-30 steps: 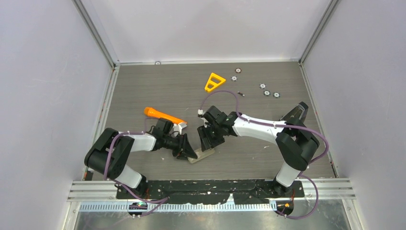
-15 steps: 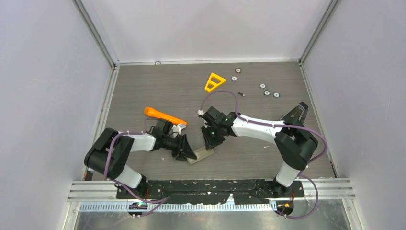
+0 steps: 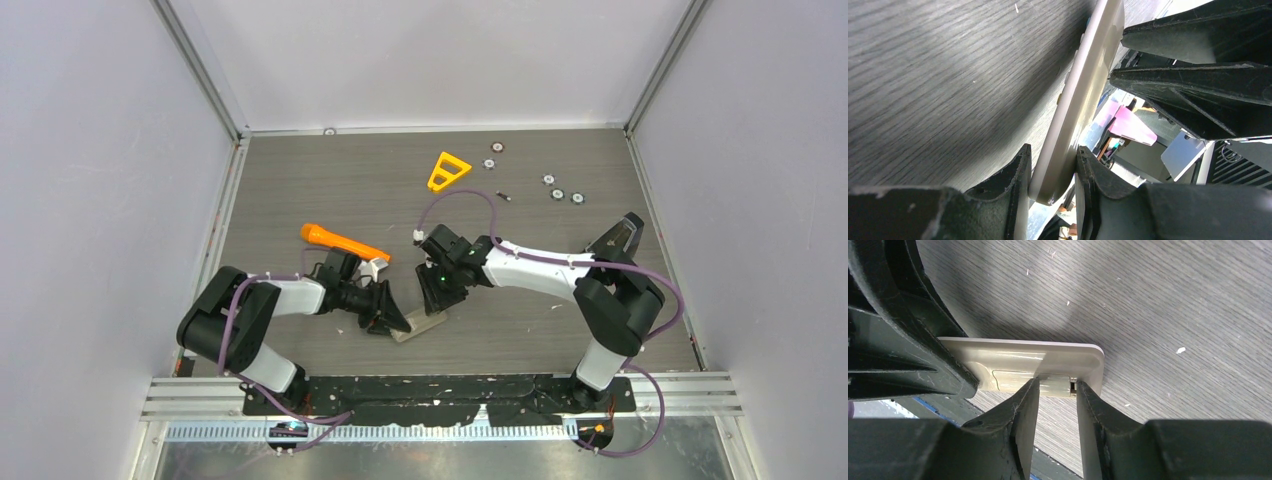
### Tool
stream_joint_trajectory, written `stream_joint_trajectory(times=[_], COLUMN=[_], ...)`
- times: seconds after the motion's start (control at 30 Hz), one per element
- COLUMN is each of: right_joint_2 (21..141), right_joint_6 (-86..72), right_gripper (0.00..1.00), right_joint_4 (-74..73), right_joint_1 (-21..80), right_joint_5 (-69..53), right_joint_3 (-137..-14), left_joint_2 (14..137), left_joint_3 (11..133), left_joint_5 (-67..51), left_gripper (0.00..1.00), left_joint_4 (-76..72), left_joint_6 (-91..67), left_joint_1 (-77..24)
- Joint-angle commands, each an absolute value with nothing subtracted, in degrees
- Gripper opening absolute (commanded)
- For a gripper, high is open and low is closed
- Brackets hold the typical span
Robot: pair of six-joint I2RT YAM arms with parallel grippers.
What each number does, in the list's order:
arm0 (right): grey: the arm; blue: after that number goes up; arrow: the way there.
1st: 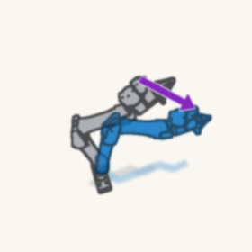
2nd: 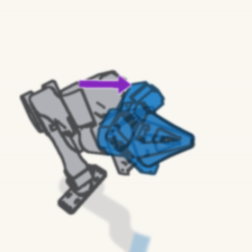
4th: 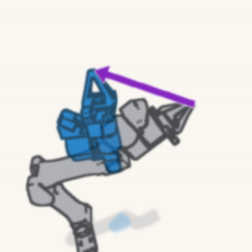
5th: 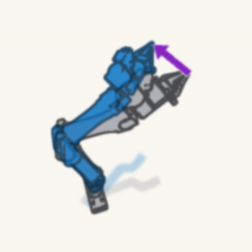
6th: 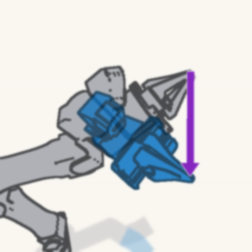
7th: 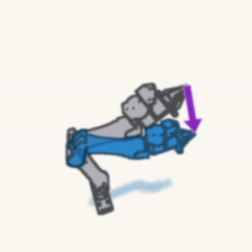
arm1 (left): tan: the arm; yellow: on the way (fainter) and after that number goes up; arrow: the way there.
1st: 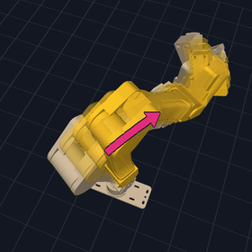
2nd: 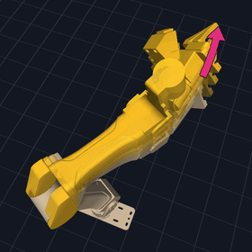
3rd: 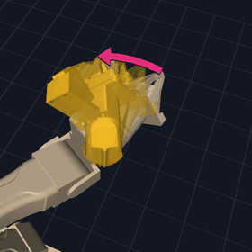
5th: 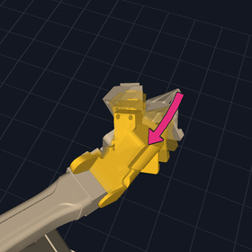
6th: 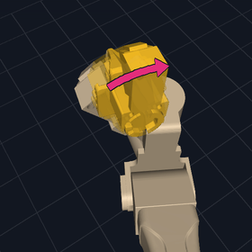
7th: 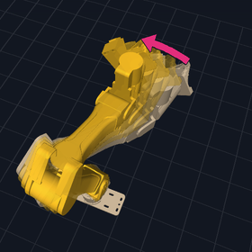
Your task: Load the batteries into the remote control
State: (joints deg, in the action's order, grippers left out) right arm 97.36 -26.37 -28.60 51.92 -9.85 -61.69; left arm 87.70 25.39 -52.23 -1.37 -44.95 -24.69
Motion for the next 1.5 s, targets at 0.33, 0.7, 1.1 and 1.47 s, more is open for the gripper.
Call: stream_joint_trajectory(times=[0.33, 0.7, 1.1, 1.47], right_joint_2=[97.90, 95.47, 94.55, 93.35], right_joint_6=[-28.83, -29.51, -30.15, -30.30], right_gripper=[0.29, 0.43, 0.34, 0.56], right_joint_4=[-26.33, -26.91, -27.11, -28.58], right_joint_1=[53.61, 53.88, 54.18, 54.22], right_joint_5=[-10.15, -8.51, -8.19, -4.98], right_joint_3=[-58.95, -58.74, -57.88, -58.93], left_joint_2=[89.56, 89.54, 89.73, 89.80], left_joint_3=[25.79, 25.71, 25.83, 26.10], left_joint_5=[-46.32, -45.49, -45.26, -45.36], left_gripper=[0.00, 0.00, 0.00, 0.00], left_joint_4=[1.72, 2.20, 2.52, 2.72], left_joint_6=[-44.91, -45.07, -45.09, -44.92], left_joint_1=[-24.70, -24.59, -24.52, -24.52])
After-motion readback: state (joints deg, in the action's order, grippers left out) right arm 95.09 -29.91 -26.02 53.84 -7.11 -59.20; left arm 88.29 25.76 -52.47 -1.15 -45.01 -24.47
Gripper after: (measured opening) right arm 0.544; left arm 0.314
